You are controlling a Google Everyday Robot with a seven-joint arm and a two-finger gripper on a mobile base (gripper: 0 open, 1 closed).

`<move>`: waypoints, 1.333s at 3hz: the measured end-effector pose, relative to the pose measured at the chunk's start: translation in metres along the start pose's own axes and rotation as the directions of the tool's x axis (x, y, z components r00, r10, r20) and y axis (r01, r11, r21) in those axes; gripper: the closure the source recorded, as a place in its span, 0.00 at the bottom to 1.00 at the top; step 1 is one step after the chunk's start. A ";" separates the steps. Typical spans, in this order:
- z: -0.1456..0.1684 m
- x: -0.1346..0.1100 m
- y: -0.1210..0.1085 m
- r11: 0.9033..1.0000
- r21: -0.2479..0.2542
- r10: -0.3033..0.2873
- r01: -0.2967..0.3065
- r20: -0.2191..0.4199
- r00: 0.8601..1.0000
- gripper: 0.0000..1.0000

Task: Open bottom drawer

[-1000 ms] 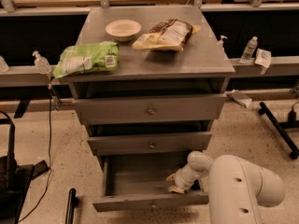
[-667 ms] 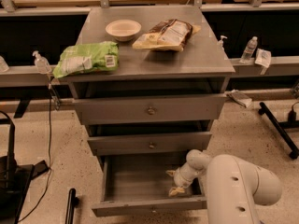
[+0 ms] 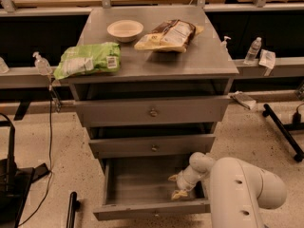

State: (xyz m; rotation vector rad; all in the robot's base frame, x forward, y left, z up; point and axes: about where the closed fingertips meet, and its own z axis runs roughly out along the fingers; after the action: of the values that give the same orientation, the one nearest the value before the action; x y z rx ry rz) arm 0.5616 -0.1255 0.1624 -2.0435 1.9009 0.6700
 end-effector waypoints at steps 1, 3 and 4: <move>-0.006 -0.001 0.004 1.000 0.015 -0.012 0.012 0.000 1.000 0.49; -0.021 -0.002 0.002 0.998 0.048 -0.029 0.029 0.002 1.000 0.95; -0.038 -0.003 0.000 0.996 0.075 -0.041 0.038 0.043 0.998 1.00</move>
Offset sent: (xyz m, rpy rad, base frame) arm 0.0004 -0.0132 0.0207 -0.0025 -0.0623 -0.0081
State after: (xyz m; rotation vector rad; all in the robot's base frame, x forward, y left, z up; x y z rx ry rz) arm 0.5669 -0.1413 0.1964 -1.9989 1.8283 0.6207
